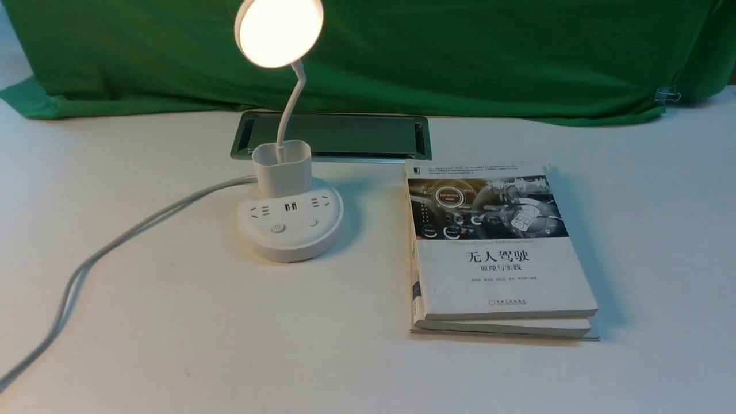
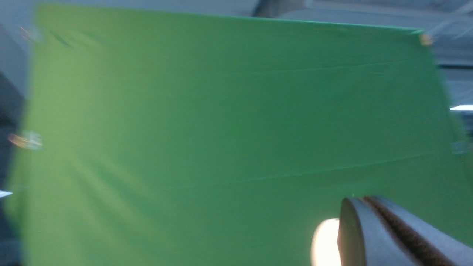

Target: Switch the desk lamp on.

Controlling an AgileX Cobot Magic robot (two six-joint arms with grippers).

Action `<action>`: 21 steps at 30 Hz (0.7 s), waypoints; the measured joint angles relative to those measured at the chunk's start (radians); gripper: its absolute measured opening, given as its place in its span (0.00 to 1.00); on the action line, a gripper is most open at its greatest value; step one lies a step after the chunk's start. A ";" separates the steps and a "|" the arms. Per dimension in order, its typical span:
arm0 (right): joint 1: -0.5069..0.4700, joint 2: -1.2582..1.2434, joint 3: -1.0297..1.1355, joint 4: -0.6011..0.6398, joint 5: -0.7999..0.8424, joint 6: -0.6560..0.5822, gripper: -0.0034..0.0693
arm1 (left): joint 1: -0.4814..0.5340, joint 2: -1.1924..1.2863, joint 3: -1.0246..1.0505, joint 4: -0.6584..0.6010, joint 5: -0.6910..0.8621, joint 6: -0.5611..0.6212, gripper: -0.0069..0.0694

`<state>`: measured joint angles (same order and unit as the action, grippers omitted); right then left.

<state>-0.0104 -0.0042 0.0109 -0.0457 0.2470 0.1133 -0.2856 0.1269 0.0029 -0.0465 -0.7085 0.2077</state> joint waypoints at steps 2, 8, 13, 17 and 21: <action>0.000 0.000 0.000 0.000 0.000 0.000 0.38 | 0.079 -0.047 0.000 0.046 0.089 -0.005 0.09; 0.000 0.000 0.000 0.000 -0.002 0.000 0.38 | 0.180 -0.125 0.001 0.065 0.550 -0.065 0.09; 0.000 0.000 0.000 0.000 0.001 0.000 0.38 | 0.182 -0.126 0.003 -0.008 0.911 -0.121 0.09; 0.000 0.000 0.000 0.000 0.000 0.000 0.38 | 0.182 -0.126 0.004 -0.018 0.939 -0.128 0.09; 0.000 0.000 0.000 0.000 0.000 0.000 0.38 | 0.182 -0.127 0.004 -0.019 0.939 -0.128 0.09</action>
<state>-0.0104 -0.0042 0.0109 -0.0457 0.2470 0.1133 -0.1038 0.0000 0.0070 -0.0659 0.2309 0.0800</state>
